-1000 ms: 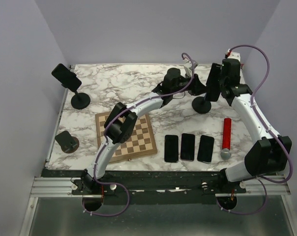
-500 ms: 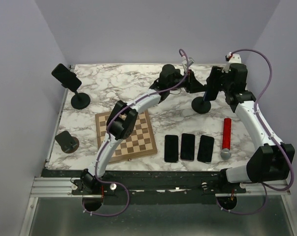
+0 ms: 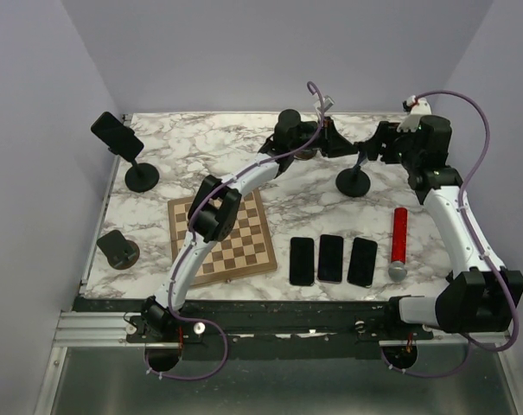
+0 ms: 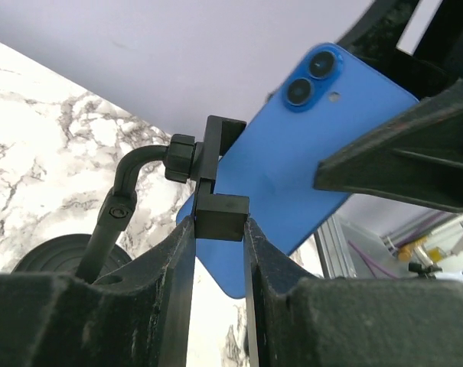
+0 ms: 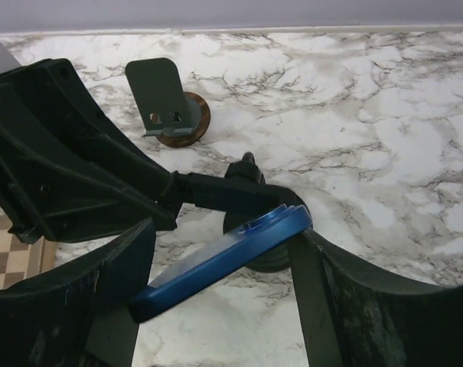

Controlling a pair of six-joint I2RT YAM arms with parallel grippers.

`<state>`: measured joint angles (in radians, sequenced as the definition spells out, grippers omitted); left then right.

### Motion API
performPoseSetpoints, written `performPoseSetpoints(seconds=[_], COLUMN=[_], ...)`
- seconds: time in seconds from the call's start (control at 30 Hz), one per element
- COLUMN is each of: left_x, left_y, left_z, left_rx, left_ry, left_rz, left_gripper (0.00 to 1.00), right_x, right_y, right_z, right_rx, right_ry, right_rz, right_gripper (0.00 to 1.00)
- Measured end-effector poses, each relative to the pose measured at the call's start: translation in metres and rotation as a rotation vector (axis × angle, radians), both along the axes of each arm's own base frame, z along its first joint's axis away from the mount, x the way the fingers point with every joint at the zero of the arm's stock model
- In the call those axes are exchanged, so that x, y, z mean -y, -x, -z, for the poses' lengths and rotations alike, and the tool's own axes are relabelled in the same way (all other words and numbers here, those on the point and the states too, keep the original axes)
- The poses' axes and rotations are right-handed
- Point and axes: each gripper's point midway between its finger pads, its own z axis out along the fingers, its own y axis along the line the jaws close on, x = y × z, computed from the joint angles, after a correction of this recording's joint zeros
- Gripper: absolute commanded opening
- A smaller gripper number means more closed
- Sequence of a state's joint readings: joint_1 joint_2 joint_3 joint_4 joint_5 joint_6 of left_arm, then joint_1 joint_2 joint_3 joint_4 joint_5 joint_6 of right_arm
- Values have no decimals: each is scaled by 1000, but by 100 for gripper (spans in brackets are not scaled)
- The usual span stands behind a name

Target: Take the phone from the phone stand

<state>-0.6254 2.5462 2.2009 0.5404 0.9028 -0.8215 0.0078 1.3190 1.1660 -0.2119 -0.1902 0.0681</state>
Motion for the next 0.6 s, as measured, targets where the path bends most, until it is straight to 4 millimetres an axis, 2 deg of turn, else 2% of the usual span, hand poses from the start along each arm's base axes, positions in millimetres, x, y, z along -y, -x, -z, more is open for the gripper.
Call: performPoseSetpoints(seconds=[0.13,0.33,0.4,0.5,0.6], left_x=[2,10,11,12,10], left_y=[-8,-13,-14,-15,-11], left_z=[-2,1,2,3,5], left_rx=[-13,-46,-43,-37,-27], left_ry=[17,14,13,13,-5], left_rz=[-62,-108,-118,-133,-148], left_gripper=[0,0,0,0,1], right_x=[-1,-1,0,6,13], right_y=[12,35,43,46,40], right_z=[-14,-77,-92,-88,-59], right_rx=[3,88,122,103,2], right_ry=[-68,-123,-125,-131,-137], right_rz=[18,33,41,83,142], right_gripper=[1,1,1,1,1])
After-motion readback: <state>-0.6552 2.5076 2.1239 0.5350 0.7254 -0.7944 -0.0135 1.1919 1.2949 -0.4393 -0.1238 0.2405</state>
